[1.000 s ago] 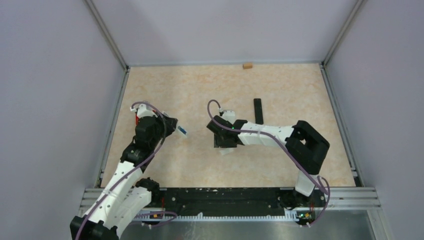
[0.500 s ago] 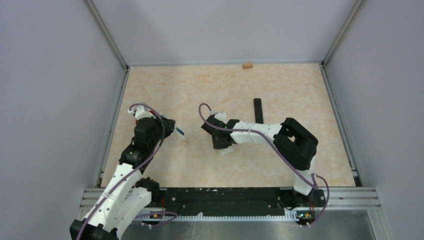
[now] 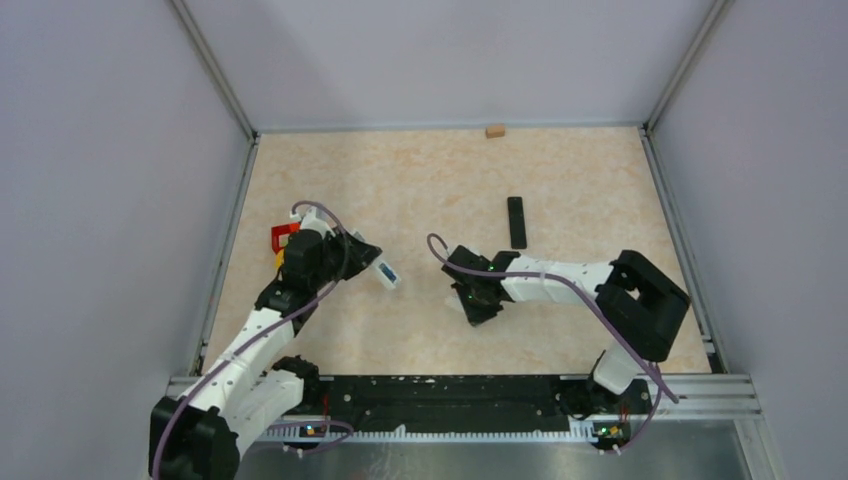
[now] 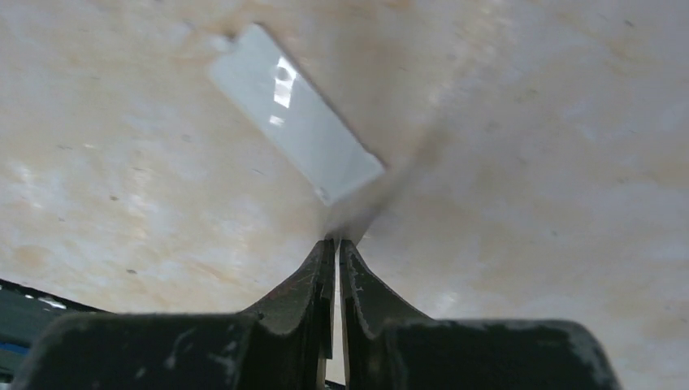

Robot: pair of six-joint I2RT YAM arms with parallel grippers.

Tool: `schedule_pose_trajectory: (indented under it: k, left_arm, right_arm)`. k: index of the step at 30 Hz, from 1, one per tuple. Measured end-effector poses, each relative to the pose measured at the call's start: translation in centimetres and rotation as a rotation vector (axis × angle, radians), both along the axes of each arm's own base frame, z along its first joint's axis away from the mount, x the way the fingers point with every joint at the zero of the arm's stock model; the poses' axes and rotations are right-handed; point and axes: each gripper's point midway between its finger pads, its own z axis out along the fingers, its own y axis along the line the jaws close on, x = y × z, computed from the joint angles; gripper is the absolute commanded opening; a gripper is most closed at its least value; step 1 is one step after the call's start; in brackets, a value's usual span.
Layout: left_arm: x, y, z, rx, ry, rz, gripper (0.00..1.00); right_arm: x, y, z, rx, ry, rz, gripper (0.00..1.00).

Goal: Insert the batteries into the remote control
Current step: Place the remote control at the center of the board.

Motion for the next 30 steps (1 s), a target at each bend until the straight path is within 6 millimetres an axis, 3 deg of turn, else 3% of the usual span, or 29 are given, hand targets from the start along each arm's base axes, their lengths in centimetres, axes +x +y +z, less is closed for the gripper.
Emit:
schedule_pose_trajectory:
  k: [5, 10, 13, 20, 30]
  left_arm:
    - [0.0, -1.7, -2.6, -0.092, 0.077, -0.044, 0.0]
    - [-0.1, -2.1, -5.4, -0.127, 0.155, -0.031, 0.0]
    - [-0.1, -2.1, -5.8, -0.134, 0.151, -0.024, 0.0]
    - [0.1, -2.1, -6.9, -0.164, 0.121, -0.014, 0.0]
    - [0.2, -4.0, -10.6, -0.208, 0.197, 0.046, 0.22]
  right_arm:
    - [0.4, -3.6, 0.2, -0.015, 0.017, -0.066, 0.15]
    - [1.0, -2.8, 2.0, 0.056, -0.029, -0.012, 0.46]
    - [2.0, -2.0, 3.1, 0.081, -0.083, 0.052, 0.55]
    - [3.5, 0.0, 4.2, 0.077, -0.186, 0.204, 0.57]
    - [3.7, 0.2, 3.2, 0.051, -0.187, 0.221, 0.57]
